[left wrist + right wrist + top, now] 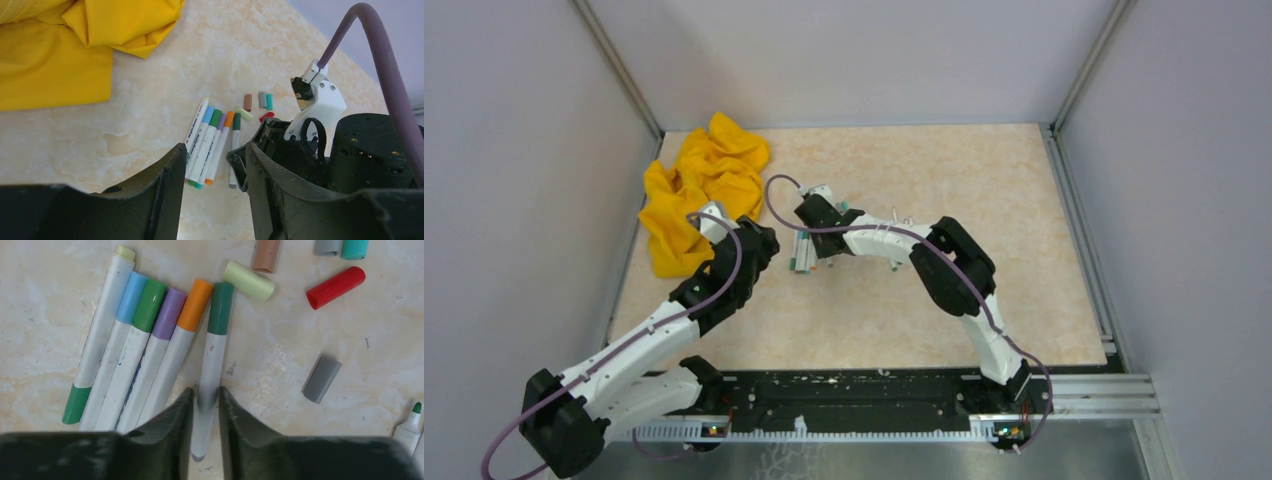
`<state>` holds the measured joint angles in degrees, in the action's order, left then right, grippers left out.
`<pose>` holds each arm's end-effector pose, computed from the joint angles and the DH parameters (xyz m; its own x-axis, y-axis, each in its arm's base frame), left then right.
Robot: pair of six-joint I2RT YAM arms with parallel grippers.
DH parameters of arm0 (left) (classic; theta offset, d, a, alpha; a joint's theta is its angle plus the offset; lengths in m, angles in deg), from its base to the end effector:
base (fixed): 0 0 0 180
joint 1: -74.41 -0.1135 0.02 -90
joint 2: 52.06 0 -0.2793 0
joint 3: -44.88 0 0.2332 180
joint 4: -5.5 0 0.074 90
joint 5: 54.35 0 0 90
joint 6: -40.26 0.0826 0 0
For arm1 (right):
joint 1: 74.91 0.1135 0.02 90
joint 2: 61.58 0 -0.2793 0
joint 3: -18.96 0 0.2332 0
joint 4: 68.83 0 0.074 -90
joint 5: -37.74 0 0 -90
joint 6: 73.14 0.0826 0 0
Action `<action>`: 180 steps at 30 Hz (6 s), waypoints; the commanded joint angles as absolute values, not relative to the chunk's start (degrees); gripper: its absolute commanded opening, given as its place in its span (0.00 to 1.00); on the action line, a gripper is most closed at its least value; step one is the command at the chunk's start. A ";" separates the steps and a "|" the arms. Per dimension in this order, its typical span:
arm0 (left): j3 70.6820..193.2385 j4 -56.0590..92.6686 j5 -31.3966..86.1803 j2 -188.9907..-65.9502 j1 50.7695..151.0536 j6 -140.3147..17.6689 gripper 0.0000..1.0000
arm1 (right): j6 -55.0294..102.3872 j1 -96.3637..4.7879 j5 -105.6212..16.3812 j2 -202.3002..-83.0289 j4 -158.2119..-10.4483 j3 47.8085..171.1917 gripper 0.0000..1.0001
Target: Open the pen caps
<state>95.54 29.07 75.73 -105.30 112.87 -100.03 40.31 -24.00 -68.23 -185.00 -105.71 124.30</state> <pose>0.1967 -0.0883 0.2663 -0.2384 -0.5623 -0.7918 -0.2506 0.8233 -0.5093 0.3226 0.3610 0.1486 -0.7309 -0.2930 -0.6164 -0.3877 0.9215 0.0218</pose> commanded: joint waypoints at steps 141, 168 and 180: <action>124.49 -3.71 7.11 -157.03 88.86 -117.10 0.00 | 42.37 -24.60 -68.68 -144.03 -83.43 73.21 0.00; 129.98 27.53 37.41 -164.34 101.56 -88.11 0.22 | 34.89 -33.49 -73.50 -156.28 -81.80 85.24 0.00; 130.21 27.57 37.59 -164.31 102.59 -88.15 0.35 | 33.59 -34.39 -73.53 -159.37 -81.20 87.20 0.06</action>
<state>129.13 26.47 36.65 -163.57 102.05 -88.86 34.56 -33.81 -72.21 -158.55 -83.16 84.32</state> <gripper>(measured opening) 0.345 0.058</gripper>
